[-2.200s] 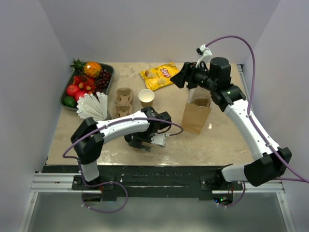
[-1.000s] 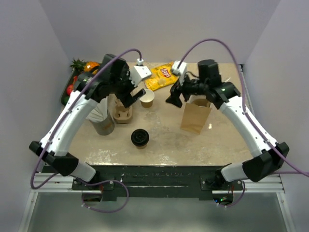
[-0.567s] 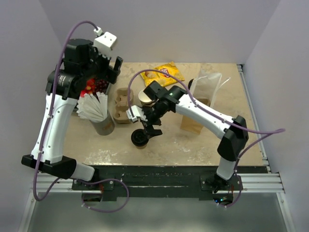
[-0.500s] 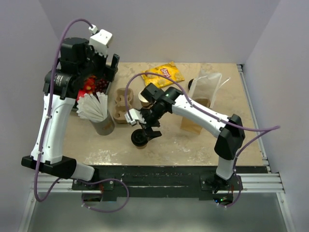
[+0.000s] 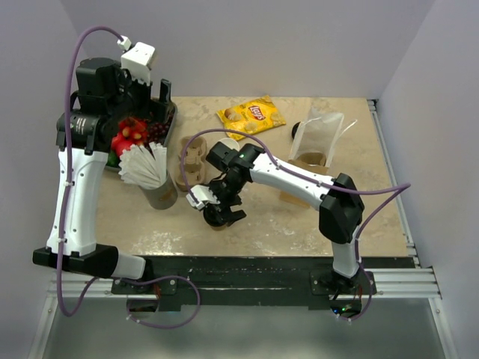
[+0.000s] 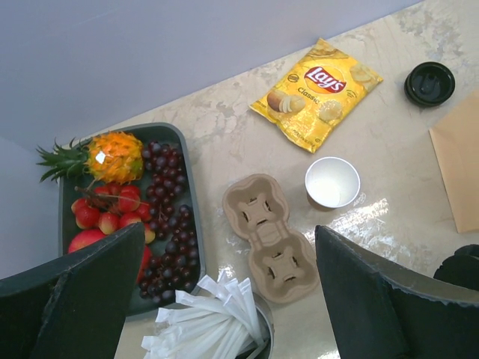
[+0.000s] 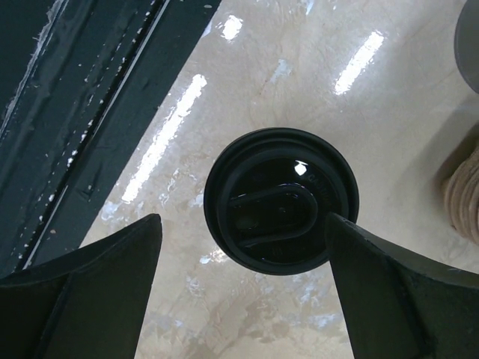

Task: Pack the takeout coffee

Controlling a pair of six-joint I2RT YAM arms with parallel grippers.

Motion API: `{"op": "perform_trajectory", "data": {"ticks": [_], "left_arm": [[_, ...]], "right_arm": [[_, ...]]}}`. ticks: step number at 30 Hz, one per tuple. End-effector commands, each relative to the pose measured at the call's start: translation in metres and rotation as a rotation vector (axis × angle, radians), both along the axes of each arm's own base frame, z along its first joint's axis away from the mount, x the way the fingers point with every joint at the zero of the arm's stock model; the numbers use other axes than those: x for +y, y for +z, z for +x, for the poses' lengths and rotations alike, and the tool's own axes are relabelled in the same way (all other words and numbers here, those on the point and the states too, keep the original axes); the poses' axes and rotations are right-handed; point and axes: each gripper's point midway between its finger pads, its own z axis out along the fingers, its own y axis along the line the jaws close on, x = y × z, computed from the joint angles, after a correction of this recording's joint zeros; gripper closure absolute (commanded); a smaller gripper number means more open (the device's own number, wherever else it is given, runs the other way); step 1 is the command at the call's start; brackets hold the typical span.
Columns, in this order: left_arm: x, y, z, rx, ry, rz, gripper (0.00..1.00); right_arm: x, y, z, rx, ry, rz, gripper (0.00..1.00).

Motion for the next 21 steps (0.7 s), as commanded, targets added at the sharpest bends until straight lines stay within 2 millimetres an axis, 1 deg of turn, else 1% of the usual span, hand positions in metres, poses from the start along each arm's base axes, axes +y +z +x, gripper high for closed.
{"op": "perform_trajectory", "data": {"ticks": [1,6,11,13,21], "left_arm": [[-0.004,0.017,-0.005,-0.049,-0.027,-0.044,0.00],[-0.008,0.012,-0.005,-0.033,-0.050,-0.051,0.00],[-0.010,0.008,-0.005,-0.022,-0.063,-0.054,0.00],[-0.010,0.006,-0.004,-0.014,-0.062,-0.052,0.00],[-0.010,0.002,-0.004,-0.004,-0.070,-0.051,0.00]], "right_arm": [[0.016,0.021,0.015,-0.071,0.003,0.080,0.08],[0.018,0.019,0.018,-0.079,-0.002,0.080,0.08],[0.021,0.008,0.022,-0.077,-0.018,0.062,0.07],[0.022,0.007,0.023,-0.073,-0.021,0.058,0.07],[0.020,-0.004,0.020,-0.032,-0.014,0.013,0.07]]}}
